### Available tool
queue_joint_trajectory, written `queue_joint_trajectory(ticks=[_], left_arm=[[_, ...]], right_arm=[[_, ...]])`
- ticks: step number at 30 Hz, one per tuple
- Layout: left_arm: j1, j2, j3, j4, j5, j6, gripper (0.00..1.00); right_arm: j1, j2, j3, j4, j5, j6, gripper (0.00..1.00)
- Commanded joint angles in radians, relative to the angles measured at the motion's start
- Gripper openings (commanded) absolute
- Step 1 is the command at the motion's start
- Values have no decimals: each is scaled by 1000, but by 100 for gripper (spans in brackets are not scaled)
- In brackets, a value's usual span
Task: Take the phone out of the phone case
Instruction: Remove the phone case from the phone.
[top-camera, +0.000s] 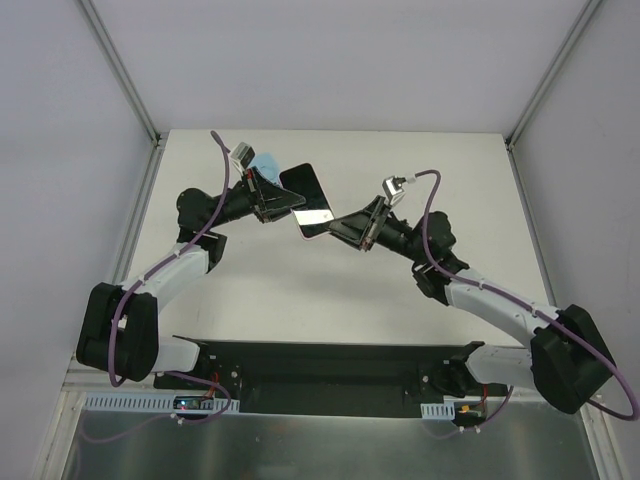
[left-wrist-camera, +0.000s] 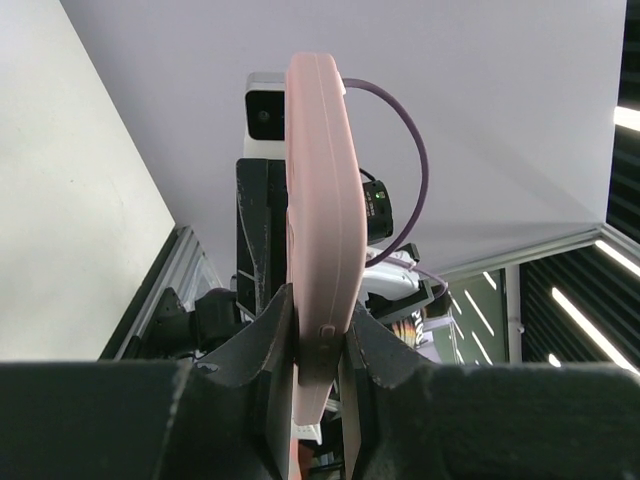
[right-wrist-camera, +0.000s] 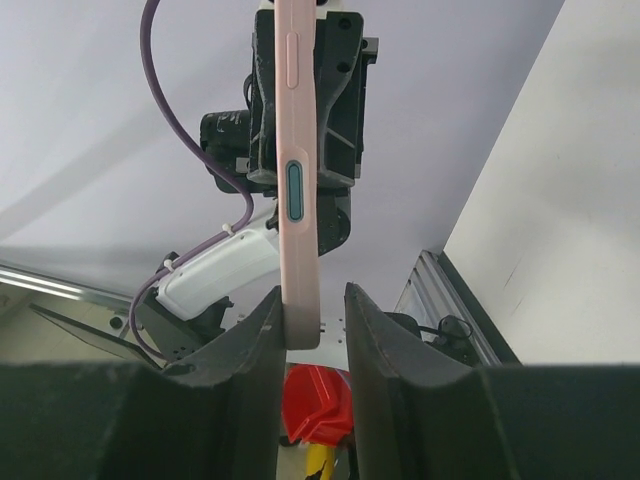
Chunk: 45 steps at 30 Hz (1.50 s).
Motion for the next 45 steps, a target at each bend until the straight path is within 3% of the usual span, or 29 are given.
queue_joint_trajectory(ticks=[1, 2, 3, 4, 10, 11, 12, 13, 14, 17, 18, 21, 23, 25, 28, 30, 32, 33, 37, 39, 41, 44, 45], left_arm=[[-19, -25, 52, 174, 8, -66, 0], [-19, -25, 52, 173, 6, -63, 0], [-19, -24, 50, 171, 8, -60, 0], [-19, -19, 52, 170, 9, -58, 0], [-19, -22, 69, 84, 15, -15, 1], [-21, -27, 72, 35, 15, -1, 27], [-21, -28, 72, 23, 12, 15, 43], [-21, -35, 72, 15, 9, 22, 52], [-21, -35, 73, 6, 6, 25, 55], [-21, -28, 67, 1, -12, 29, 50], [-22, -25, 64, 1, -26, 29, 35], [-30, -4, 61, 5, -37, 29, 21], [-41, 10, 63, 6, -44, 31, 23], [-53, 30, 73, 7, -51, 34, 33], [-77, 60, 86, 24, -66, 32, 39], [-90, 74, 89, 33, -80, 23, 34], [-100, 88, 89, 44, -97, 17, 6], [-102, 93, 89, 45, -100, 11, 0], [-104, 102, 75, 73, -124, -15, 0], [-104, 105, 69, 108, -129, -44, 0], [-104, 113, 60, 145, -132, -72, 0], [-104, 119, 35, 205, -152, -124, 0], [-105, 117, 27, 229, -164, -144, 0]], right_arm=[[21, 61, 41, -61, -7, -42, 27], [22, 66, 45, -60, -8, -39, 21], [29, 71, 43, -58, -5, -34, 6], [30, 74, 43, -58, -4, -29, 1], [39, 60, 26, -113, 58, -32, 1], [41, 51, 32, -147, 70, -46, 1], [48, 31, 38, -216, 97, -63, 1], [55, 22, 52, -247, 111, -89, 1], [58, 12, 58, -274, 122, -100, 1], [75, -27, 69, -354, 183, -118, 1], [81, -44, 69, -391, 212, -123, 1], [82, -72, 77, -451, 246, -141, 1], [85, -81, 83, -478, 254, -158, 1], [95, -90, 81, -495, 271, -160, 1], [116, -98, 80, -523, 296, -164, 1], [124, -101, 75, -535, 309, -160, 1], [128, -109, 68, -546, 319, -155, 1], [128, -113, 66, -554, 323, -154, 2], [131, -143, 60, -592, 331, -160, 1], [128, -192, 45, -627, 348, -169, 10], [107, -257, -13, -612, 342, -136, 11], [75, -322, -73, -497, 299, -80, 9], [69, -331, -93, -453, 273, -74, 4]])
